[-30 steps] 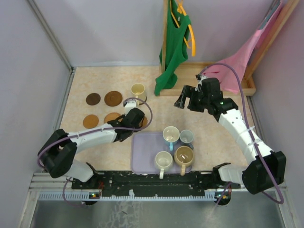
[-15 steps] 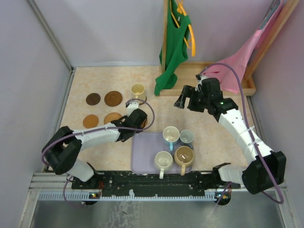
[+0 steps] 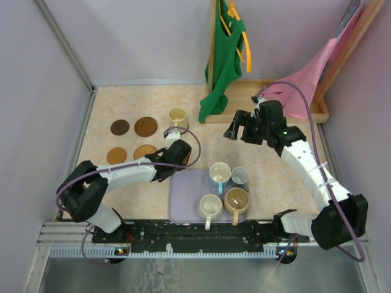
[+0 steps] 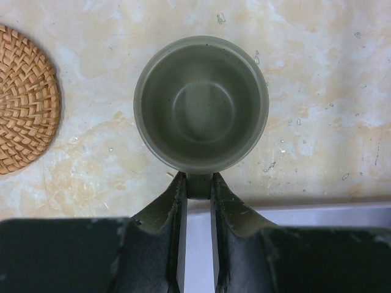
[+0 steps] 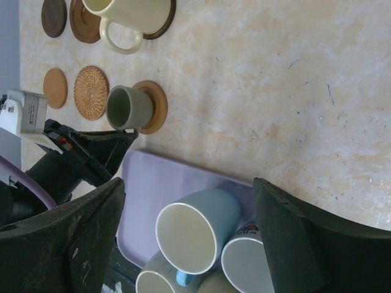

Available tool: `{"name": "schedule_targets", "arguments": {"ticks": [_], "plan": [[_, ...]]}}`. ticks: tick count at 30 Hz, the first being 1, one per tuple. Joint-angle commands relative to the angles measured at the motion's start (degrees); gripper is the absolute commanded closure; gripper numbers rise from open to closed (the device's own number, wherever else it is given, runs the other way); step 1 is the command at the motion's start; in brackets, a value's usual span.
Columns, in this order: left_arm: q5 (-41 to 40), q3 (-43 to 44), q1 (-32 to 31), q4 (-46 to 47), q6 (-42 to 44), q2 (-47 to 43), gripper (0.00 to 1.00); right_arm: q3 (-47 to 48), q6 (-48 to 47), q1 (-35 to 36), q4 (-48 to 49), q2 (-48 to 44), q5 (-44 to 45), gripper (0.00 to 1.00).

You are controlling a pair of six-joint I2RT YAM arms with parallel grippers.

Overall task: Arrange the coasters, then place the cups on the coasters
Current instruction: Place the cup on the coaster.

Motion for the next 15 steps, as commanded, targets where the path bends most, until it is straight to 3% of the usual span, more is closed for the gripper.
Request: {"name": "schedule_targets", "arguments": {"ticks": [1,8,15], "plan": [[-0.73,1.69,-0.52,0.41,-0.56,0.41,1.00,0.00,-0.92,-0.53,1.88,-1.79,-0.47,0.15],[-0.49,1.70,-1.11,-0.72,-1.00,0.52,0.83,-0.34,-0.79,-0.54,2.02,-1.93,-0.62,0.15],[-0.81,1.60,-1.34,-1.53,-1.29,0.43,0.78,-0.42,-0.68,-0.53,2.11,-1.87,-0.79,0.15]]}}
